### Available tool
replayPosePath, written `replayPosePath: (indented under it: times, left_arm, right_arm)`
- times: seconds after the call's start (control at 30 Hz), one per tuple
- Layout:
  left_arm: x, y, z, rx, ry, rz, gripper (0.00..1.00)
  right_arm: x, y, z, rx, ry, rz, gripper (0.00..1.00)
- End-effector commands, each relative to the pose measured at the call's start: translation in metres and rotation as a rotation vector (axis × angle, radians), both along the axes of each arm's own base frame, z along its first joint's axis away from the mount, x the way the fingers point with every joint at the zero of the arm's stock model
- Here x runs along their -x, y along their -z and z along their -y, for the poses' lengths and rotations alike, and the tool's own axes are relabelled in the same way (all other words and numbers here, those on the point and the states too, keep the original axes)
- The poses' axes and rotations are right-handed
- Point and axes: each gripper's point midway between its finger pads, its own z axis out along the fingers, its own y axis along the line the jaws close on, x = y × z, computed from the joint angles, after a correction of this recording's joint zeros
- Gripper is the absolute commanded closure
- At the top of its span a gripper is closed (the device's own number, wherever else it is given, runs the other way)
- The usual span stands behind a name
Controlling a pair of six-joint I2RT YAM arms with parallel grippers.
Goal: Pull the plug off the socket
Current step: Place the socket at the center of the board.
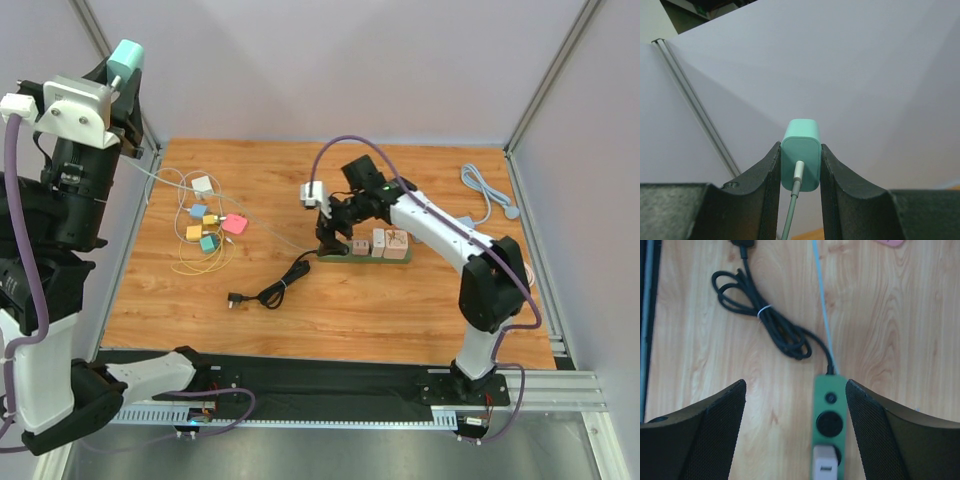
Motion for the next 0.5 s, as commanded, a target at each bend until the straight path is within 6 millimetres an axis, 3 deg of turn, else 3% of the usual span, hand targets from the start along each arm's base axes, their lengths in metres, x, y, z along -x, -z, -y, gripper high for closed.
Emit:
replayPosePath:
  times: [0.0, 0.07, 0.17, 0.3, 0.47]
  left_arm:
    - [0.012, -0.001, -0.007, 0.048, 0.021, 0.003, 1.0]
    - [0.014, 0.002, -0.007, 0.05, 0.028, -0.006, 1.0]
    - [0.02, 0.005, -0.009, 0.06, 0.043, -0.013, 1.0]
    - [0.026, 0.011, -0.012, 0.069, 0.057, -0.024, 1.0]
    - [0.031, 0.015, -0.014, 0.08, 0.068, -0.033, 1.0]
  right_arm:
    - [-0.031, -0.006, -0.046, 0.018, 0.078, 0.146, 0.18]
    - [-0.041, -0.012, -0.067, -0.019, 0.104, 0.192, 0.18]
    - [-0.038, -0.01, -0.098, -0.043, 0.118, 0.214, 0.2]
    - [-0.035, 0.004, -0.125, -0.045, 0.127, 0.19, 0.23]
    - [-0.053, 0.001, -0.141, -0.076, 0.221, 0.168, 0.43]
